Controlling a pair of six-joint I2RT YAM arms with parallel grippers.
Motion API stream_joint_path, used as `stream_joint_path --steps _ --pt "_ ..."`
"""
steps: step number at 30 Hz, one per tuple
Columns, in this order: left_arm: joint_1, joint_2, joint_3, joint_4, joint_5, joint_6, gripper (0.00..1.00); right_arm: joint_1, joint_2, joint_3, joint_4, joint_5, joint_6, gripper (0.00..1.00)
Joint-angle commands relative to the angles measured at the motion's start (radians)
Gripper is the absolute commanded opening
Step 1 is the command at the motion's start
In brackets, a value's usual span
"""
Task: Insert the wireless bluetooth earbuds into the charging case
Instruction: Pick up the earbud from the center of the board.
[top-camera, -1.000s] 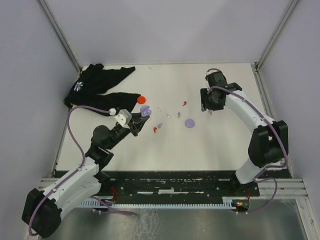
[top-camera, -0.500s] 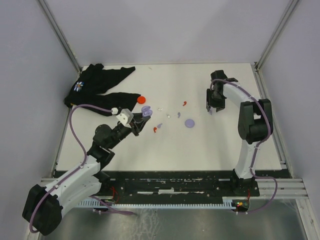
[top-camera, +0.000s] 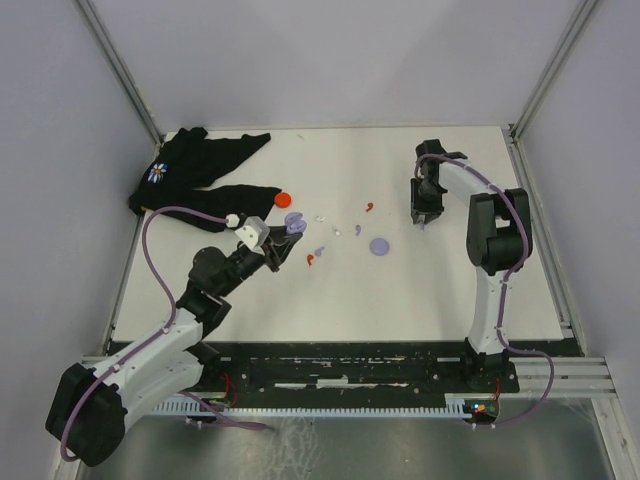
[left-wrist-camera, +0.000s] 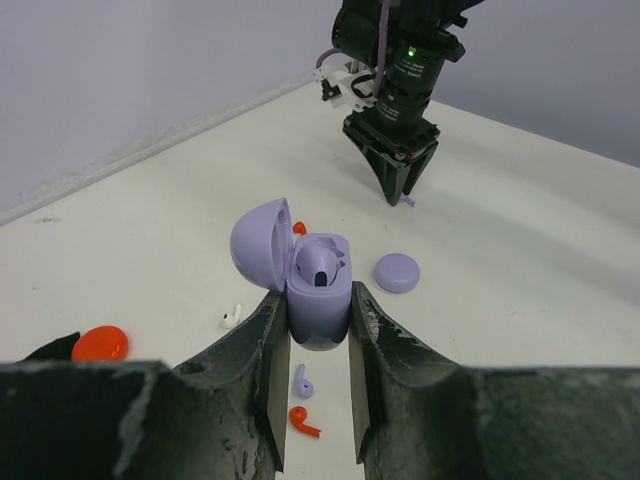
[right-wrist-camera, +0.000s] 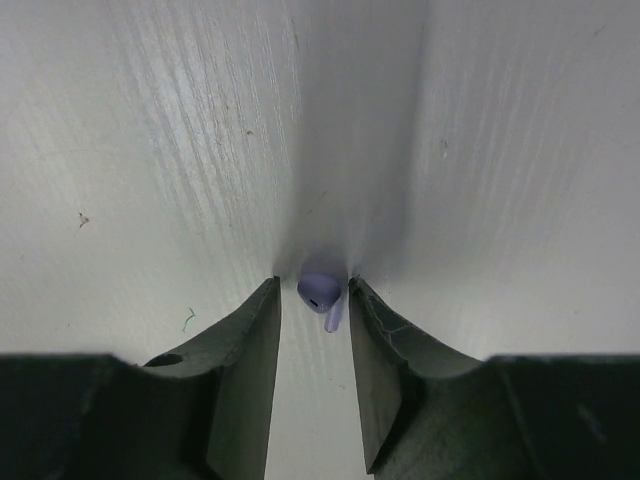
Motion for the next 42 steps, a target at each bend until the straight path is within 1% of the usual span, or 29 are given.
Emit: stream_joint_path --steps 1,4,12,17,23,30,35,36,42 --pt "0.005 0.003 0.008 0.070 0.009 -0.005 0.03 -0.003 0.027 0.060 -0.052 0.014 -0.009 0.40" --pt "0.005 -0.001 0.008 0.073 0.011 -0.006 0.03 -0.001 0.030 0.053 -0.058 0.020 -0.017 0.38" --pt "0.006 0.004 0.006 0.092 0.022 -0.027 0.03 0.001 0.000 0.013 -0.049 0.026 -0.042 0.26" --pt "0.006 0.004 0.002 0.109 0.027 -0.047 0.03 0.009 -0.065 -0.047 -0.008 0.014 -0.044 0.22" --pt "0.008 0.014 -0.008 0.167 0.067 -0.093 0.03 0.038 -0.217 -0.135 0.032 -0.014 -0.040 0.21" --pt "0.010 0.048 0.002 0.244 0.119 -0.136 0.03 0.116 -0.455 -0.234 0.089 -0.064 -0.026 0.21" --pt "0.009 0.095 0.029 0.292 0.177 -0.160 0.03 0.199 -0.599 -0.250 0.119 -0.090 -0.025 0.22" --pt "0.009 0.119 0.050 0.306 0.199 -0.166 0.03 0.243 -0.657 -0.254 0.140 -0.090 -0.027 0.22" --pt "0.009 0.155 0.094 0.324 0.244 -0.166 0.03 0.314 -0.793 -0.265 0.217 -0.116 -0.019 0.21"
